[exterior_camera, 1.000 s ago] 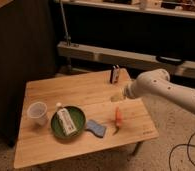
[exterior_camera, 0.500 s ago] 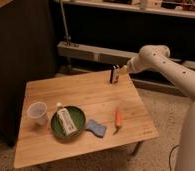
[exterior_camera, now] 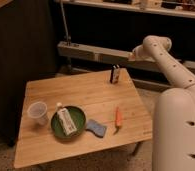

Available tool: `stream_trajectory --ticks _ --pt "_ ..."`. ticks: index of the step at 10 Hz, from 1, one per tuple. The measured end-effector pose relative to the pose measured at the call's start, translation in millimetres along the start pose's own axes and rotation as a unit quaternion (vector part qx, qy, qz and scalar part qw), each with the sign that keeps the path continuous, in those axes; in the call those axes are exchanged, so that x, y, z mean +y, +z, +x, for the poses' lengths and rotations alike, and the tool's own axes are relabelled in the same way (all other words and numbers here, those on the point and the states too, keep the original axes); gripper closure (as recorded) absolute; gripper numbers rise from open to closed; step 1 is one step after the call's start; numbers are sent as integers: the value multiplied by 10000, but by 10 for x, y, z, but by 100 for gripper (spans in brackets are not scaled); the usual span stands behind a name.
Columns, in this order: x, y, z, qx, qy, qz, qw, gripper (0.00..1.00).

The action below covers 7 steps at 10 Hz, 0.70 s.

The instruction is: Knock the eraser over

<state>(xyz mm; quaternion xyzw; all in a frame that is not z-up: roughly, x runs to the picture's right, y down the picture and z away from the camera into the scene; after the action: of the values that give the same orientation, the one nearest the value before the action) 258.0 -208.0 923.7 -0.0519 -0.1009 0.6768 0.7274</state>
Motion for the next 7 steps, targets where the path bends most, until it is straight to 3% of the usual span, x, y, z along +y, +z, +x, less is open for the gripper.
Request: stream_trajectory --ticks 5,7 --pt "0 23 11 -1 -9 -10 10000 100" --pt "75 16 181 50 -37 -137 9999 100"
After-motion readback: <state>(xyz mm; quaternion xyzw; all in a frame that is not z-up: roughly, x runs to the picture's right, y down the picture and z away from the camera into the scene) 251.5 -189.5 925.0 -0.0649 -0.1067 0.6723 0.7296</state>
